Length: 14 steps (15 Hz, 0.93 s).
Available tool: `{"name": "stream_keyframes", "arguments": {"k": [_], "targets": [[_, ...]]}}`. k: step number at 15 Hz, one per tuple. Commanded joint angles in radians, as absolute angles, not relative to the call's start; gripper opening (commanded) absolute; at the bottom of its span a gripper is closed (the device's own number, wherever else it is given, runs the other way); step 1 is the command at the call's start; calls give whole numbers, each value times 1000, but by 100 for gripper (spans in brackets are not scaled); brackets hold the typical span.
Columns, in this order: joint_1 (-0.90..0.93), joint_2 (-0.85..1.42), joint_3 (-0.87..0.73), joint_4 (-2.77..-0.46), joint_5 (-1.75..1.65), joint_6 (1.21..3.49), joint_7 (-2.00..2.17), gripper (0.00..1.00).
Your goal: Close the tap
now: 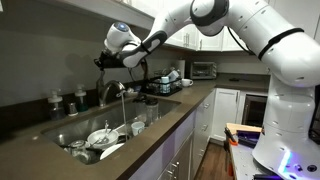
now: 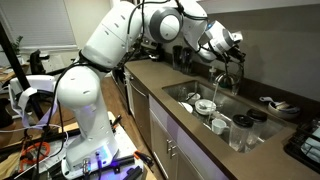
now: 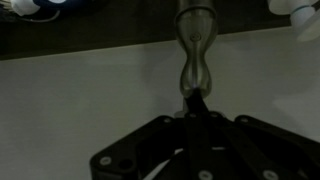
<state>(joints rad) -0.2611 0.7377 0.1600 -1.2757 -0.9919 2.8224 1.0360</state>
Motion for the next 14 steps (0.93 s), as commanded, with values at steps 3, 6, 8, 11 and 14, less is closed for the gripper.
{"name": "stream_keyframes", "arguments": {"k": [3,6,8,11,14], "targets": [[-280,701,189,-1344,-969,2780,989,3],[-280,697,185,-1355,-975,2789,1002,4],[-279,691,180,-1370,-980,2795,1012,4],[-276,674,172,-1403,-990,2803,1028,4],[-277,652,167,-1455,-996,2811,1039,4]]}}
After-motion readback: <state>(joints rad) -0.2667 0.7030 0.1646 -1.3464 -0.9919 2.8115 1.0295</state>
